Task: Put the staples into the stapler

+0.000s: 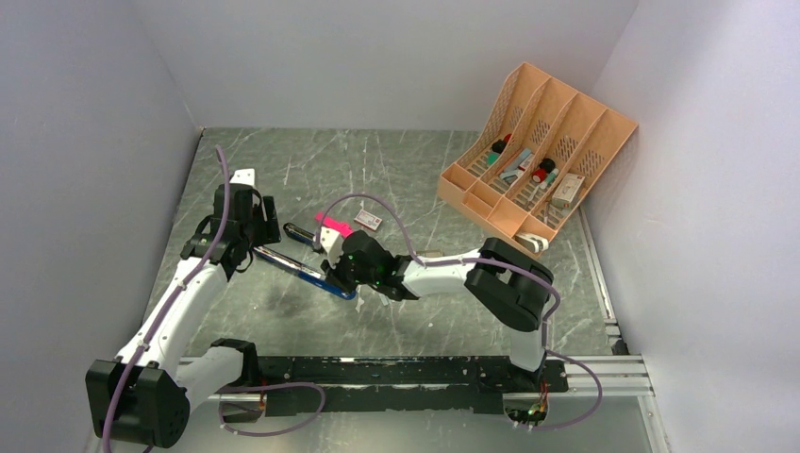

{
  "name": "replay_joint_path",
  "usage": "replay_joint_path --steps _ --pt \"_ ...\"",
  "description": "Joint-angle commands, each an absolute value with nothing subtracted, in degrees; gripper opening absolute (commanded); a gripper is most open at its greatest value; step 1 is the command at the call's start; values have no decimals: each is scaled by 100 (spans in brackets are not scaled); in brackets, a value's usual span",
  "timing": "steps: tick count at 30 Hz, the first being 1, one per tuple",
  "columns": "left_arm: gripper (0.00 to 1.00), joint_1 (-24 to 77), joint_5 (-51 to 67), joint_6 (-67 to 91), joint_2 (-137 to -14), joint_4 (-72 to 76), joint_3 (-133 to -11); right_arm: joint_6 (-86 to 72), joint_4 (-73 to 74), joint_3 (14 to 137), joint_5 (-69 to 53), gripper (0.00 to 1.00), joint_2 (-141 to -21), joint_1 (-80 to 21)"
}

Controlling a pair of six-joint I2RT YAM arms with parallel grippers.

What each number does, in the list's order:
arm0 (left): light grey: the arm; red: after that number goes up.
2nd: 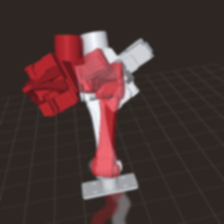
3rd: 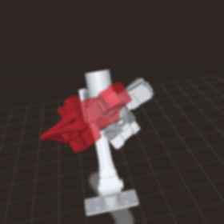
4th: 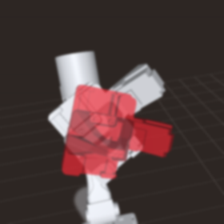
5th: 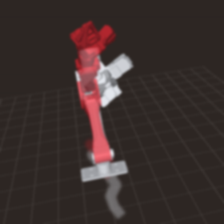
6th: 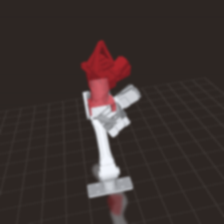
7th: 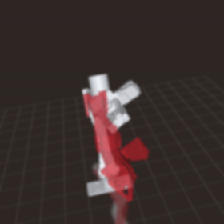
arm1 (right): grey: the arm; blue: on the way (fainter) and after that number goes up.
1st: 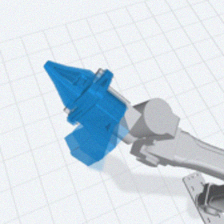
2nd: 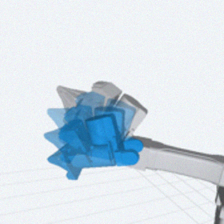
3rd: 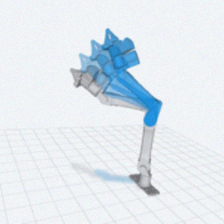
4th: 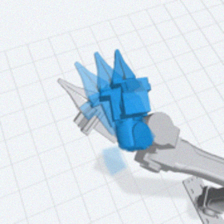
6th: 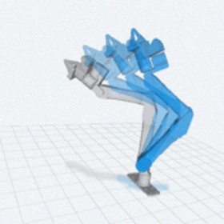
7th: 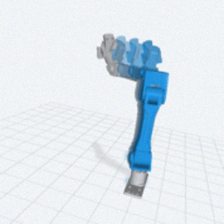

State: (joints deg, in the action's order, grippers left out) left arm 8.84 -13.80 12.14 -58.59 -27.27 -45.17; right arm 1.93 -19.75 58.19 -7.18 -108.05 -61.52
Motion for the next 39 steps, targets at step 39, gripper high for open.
replay_joint_path --steps 39 --pt "74 932 -1239 1117 -5744 -2569 -4553 132 -2229 5775 -580 0 -10729 -6170"
